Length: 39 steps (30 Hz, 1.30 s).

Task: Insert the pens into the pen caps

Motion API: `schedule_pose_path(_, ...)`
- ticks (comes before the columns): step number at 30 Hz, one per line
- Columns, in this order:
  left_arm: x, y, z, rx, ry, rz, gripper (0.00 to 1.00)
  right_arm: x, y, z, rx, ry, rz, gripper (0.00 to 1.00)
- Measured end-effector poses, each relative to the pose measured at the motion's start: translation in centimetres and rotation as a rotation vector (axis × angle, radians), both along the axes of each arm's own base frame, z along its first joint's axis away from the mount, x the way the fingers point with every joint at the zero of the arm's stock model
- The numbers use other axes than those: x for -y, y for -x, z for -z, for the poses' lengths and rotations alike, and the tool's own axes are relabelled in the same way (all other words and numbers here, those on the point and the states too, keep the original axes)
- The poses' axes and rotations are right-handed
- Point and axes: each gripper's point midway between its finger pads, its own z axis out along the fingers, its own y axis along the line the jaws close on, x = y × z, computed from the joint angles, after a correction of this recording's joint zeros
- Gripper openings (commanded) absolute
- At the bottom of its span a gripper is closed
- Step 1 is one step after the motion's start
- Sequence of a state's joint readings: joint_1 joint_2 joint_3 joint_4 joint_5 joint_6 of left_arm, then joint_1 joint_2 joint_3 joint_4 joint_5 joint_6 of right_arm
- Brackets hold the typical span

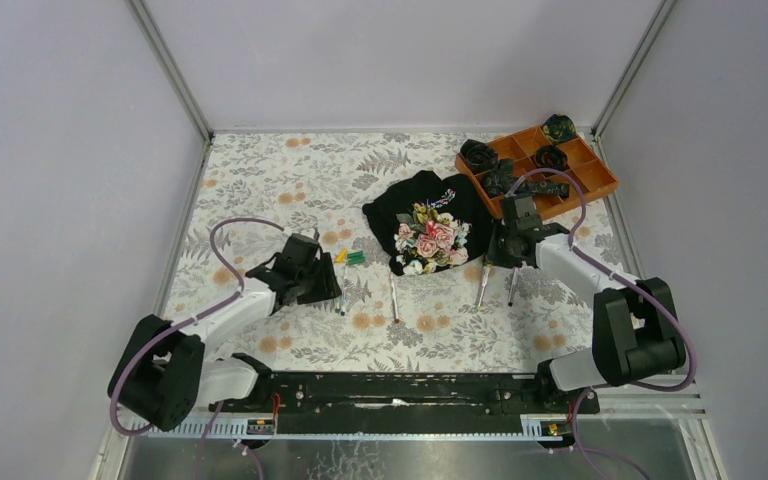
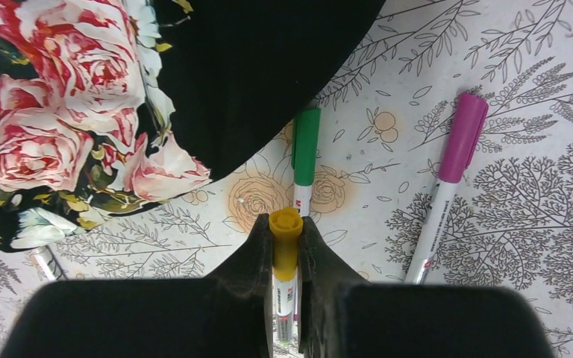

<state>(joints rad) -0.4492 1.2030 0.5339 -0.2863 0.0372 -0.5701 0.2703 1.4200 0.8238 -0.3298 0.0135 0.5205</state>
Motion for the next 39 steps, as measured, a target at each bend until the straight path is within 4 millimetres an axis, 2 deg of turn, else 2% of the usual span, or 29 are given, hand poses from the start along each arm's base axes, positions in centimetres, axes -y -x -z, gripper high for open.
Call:
schedule_pose_path(8, -0.1, 0.0, 1.4, -0.043, -0.043, -0.002, 0.45, 0.4, 0.2, 1.0, -0.027, 0.016, -0.002, 0.45)
schedule_pose_path(11, 0.1, -0.4, 1.5, -0.044, -0.049, 0.0, 0.44, 0.7, 0.3, 0.9, -0.023, 0.024, 0.001, 0.56)
schedule_pose_path(14, 0.4, -1.0, 1.6, -0.04, -0.06, 0.005, 0.37, 1.0, 0.2, 0.5, -0.006, 0.034, 0.004, 0.61)
schedule_pose_path(18, 0.4, -1.7, 1.9, -0.034, -0.086, 0.004, 0.21, 1.1, 0.0, -0.8, 0.033, 0.03, 0.009, 0.63)
schedule_pose_path(21, 0.1, -1.9, 2.1, -0.028, -0.111, 0.002, 0.04, 1.0, 0.1, -2.0, 0.068, 0.017, -0.006, 0.63)
schedule_pose_path(23, 0.1, -1.9, 2.1, -0.025, -0.117, 0.001, 0.0, 0.4, 0.1, -3.0, 0.094, -0.017, -0.03, 0.63)
schedule_pose_path(28, 0.1, -1.4, 1.6, -0.007, -0.106, 0.016, 0.0, -3.3, 0.3, -6.2, 0.167, -0.213, -0.137, 0.64)
schedule_pose_path(30, 0.5, -1.0, 0.6, 0.023, -0.065, 0.04, 0.0, -5.6, 0.4, -7.8, 0.207, -0.326, -0.194, 0.65)
schedule_pose_path(33, 2.3, -0.9, -2.9, 0.124, 0.06, 0.1, 0.0, -9.1, 1.3, -9.6, 0.226, -0.468, -0.285, 0.67)
schedule_pose_path(35, 3.9, -1.1, -6.0, 0.216, 0.165, 0.15, 0.0, -12.1, 2.6, -10.8, 0.223, -0.566, -0.363, 0.68)
schedule_pose_path(39, 6.7, -0.2, -11.5, 0.351, 0.35, 0.278, 0.0, -16.3, 4.5, -13.0, 0.216, -0.718, -0.469, 0.69)
